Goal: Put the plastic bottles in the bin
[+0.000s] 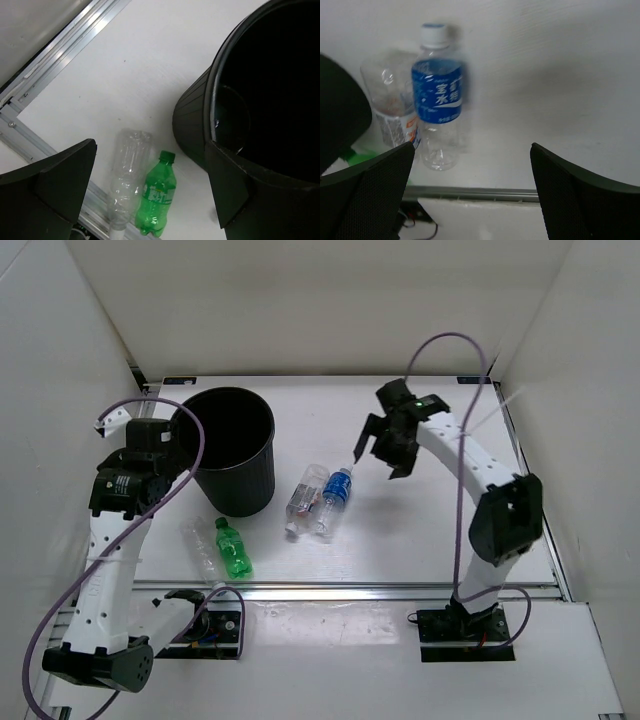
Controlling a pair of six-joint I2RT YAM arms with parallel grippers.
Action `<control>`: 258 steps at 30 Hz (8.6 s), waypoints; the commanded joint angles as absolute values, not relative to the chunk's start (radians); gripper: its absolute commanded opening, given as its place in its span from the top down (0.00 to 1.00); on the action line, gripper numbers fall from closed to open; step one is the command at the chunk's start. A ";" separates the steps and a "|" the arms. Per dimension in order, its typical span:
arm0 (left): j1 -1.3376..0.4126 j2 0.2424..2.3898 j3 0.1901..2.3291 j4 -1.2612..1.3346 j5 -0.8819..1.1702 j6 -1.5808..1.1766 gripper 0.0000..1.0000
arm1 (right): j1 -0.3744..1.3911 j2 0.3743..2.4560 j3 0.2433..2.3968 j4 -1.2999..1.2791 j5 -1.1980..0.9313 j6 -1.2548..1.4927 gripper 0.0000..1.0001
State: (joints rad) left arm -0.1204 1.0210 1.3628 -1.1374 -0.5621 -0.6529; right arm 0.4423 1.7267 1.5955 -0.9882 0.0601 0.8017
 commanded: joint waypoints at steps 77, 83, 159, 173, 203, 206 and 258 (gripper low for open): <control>-0.207 0.913 1.103 -1.158 -0.678 -0.652 0.00 | 0.442 1.667 1.522 -0.393 -0.454 0.724 0.00; -0.207 0.893 1.049 -1.158 -0.660 -0.652 0.00 | 0.506 1.856 1.465 -0.367 -0.586 0.695 0.00; -0.095 0.867 0.732 -1.111 -0.482 -1.109 0.00 | 0.719 1.795 2.208 -0.675 -0.070 0.302 0.00; -0.067 0.804 0.503 -0.848 -0.347 -1.060 0.00 | 0.710 1.764 2.189 -0.709 -0.120 0.302 0.00; -0.021 1.072 1.543 -0.905 -0.607 -0.829 0.58 | 0.692 1.829 2.283 -0.770 -0.173 0.321 0.00; -0.057 1.182 1.594 -0.853 -0.626 -0.770 0.53 | 0.683 1.829 2.283 -0.770 -0.173 0.321 0.00; -0.308 0.607 0.583 -0.534 -0.232 -1.327 0.00 | 0.442 1.732 2.005 -0.752 -0.436 0.413 0.00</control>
